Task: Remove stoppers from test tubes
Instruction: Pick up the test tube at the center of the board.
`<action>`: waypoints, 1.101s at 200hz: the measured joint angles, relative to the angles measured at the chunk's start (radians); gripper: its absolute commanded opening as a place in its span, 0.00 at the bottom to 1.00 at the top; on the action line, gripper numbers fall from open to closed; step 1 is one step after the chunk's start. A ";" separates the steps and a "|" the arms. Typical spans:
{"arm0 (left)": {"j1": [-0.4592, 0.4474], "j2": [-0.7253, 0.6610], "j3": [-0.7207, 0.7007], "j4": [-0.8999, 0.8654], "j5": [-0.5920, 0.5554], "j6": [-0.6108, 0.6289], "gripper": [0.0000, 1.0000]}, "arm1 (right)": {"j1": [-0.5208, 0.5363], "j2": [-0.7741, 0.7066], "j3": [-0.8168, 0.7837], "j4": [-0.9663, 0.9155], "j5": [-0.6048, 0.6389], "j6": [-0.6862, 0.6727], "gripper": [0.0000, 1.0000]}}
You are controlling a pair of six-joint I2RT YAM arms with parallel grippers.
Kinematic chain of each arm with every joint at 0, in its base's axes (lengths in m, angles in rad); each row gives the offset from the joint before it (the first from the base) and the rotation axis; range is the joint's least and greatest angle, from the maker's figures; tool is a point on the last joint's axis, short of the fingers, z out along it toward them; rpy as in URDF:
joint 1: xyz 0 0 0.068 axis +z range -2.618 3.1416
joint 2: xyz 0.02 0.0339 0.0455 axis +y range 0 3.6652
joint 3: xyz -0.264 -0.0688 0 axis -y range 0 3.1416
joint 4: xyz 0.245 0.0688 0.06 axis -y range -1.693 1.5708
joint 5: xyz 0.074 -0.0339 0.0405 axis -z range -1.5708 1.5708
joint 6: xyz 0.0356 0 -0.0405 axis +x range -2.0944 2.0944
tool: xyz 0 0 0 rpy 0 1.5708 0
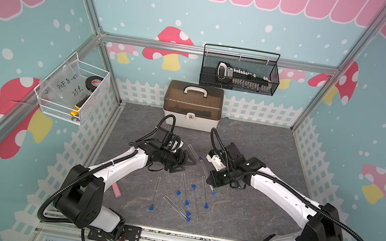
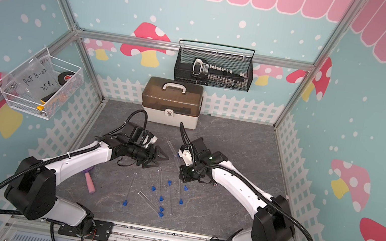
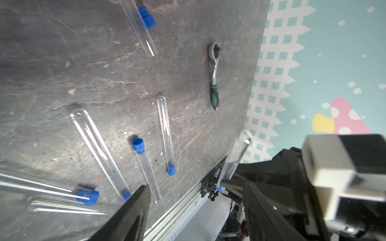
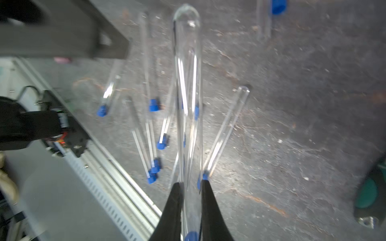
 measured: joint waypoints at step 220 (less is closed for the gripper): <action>0.115 0.000 0.125 -0.204 0.265 0.225 0.67 | -0.003 0.172 0.220 -0.129 -0.224 -0.058 0.14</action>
